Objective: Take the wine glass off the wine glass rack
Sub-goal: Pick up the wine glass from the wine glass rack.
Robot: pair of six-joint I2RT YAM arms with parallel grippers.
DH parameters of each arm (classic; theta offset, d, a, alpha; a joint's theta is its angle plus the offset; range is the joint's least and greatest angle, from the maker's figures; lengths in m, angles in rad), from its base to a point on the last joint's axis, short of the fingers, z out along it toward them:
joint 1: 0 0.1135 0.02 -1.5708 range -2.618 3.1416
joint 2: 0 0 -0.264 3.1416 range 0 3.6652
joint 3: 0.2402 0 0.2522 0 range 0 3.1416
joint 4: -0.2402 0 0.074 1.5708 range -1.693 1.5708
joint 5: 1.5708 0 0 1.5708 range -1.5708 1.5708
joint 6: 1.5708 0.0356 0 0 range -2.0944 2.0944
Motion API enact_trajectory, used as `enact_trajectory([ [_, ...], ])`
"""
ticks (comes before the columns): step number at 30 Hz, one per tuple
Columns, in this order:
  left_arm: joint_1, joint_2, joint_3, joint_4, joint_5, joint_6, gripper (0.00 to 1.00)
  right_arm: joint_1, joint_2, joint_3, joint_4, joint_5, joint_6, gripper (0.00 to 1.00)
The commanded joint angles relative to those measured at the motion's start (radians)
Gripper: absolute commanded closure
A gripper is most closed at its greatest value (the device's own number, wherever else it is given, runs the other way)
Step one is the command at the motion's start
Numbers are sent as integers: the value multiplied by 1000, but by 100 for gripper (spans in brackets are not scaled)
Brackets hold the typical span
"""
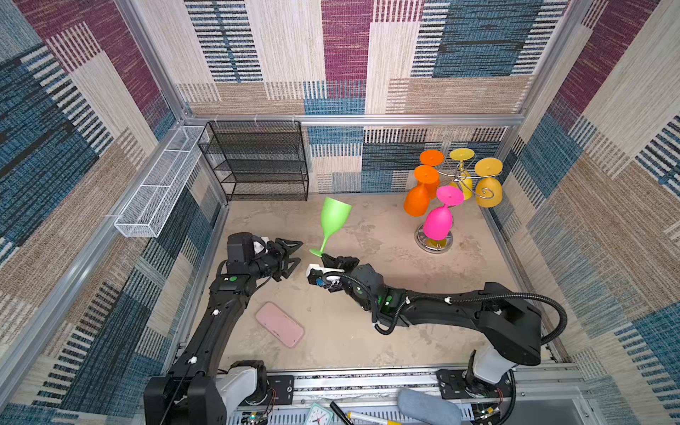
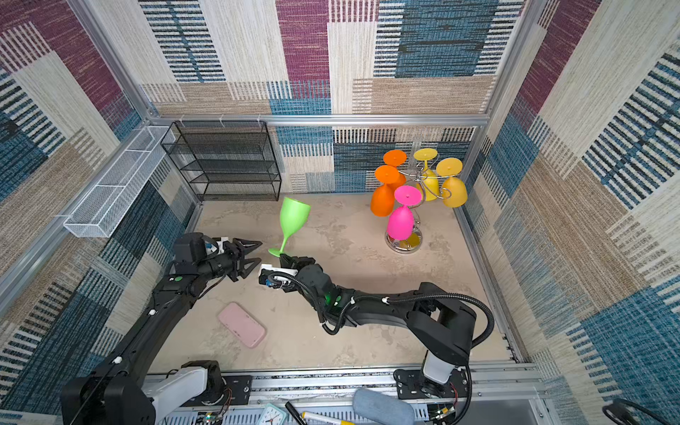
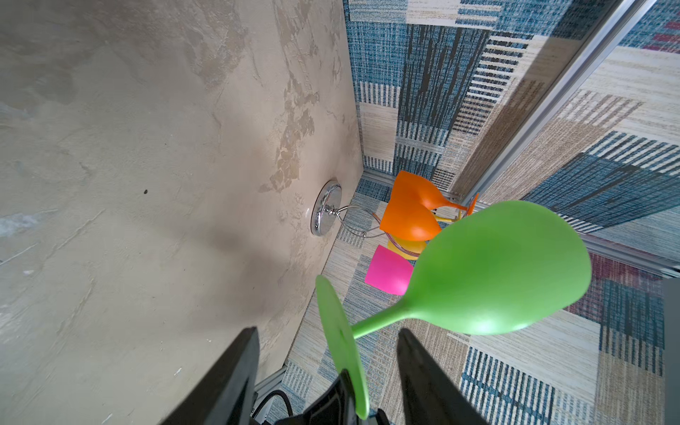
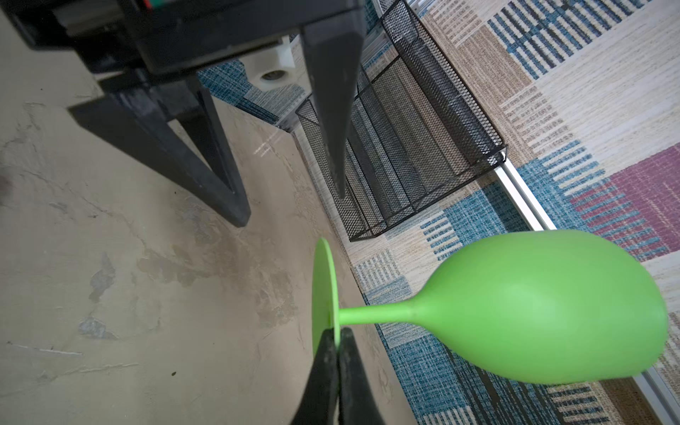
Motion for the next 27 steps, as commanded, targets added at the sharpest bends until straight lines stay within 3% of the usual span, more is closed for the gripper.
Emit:
enact_trajectory([
  [1,-8,1,7,41,20,-46,38,5,12,14,49,7,-28,100],
  [16,-81,38,7,74,-3,-72,48,17,57,58,20,5,-48,100],
  [27,-96,55,-4,77,-27,-59,72,19,65,61,21,13,-64,100],
])
